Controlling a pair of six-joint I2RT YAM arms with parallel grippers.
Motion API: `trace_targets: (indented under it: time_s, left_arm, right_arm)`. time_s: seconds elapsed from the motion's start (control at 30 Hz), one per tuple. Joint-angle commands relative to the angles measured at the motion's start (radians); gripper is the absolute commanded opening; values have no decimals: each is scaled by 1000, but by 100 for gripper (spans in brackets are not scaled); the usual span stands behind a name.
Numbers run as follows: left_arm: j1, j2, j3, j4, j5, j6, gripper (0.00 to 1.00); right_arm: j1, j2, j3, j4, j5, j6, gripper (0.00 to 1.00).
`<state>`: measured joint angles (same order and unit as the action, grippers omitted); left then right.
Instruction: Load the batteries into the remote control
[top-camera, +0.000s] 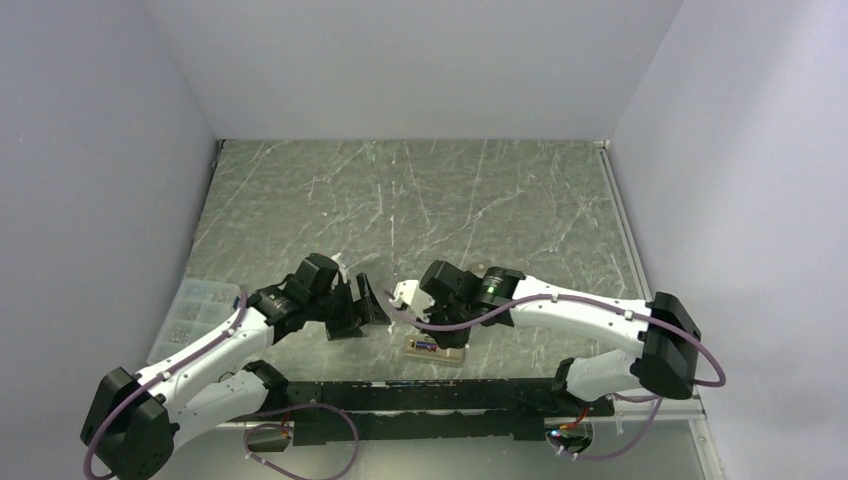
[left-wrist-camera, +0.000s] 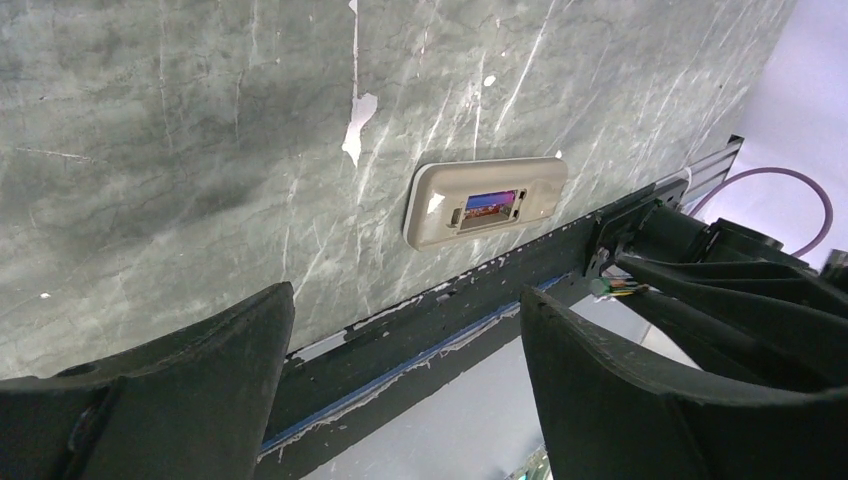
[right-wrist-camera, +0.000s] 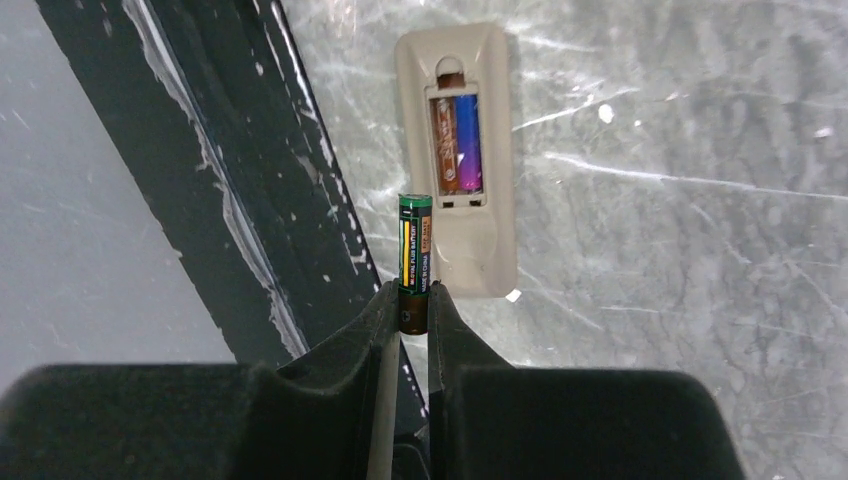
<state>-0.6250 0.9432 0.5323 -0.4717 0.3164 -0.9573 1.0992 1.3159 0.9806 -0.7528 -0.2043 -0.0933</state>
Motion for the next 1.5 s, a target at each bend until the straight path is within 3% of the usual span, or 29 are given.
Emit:
trace_targets:
  time_s: [0.0,0.67,1.47]
  left_arm:
    - [5,-7,-11,42,23,15,88]
    - [11,21,-53,93,61,17,88]
    - [32,32,-52,73,56,24,89]
  right_arm:
    - [35,47,43,-81,25,-71,0]
    - [56,273,118,-90,28,-55,0]
    - [19,336,144,-92,35,-38,9]
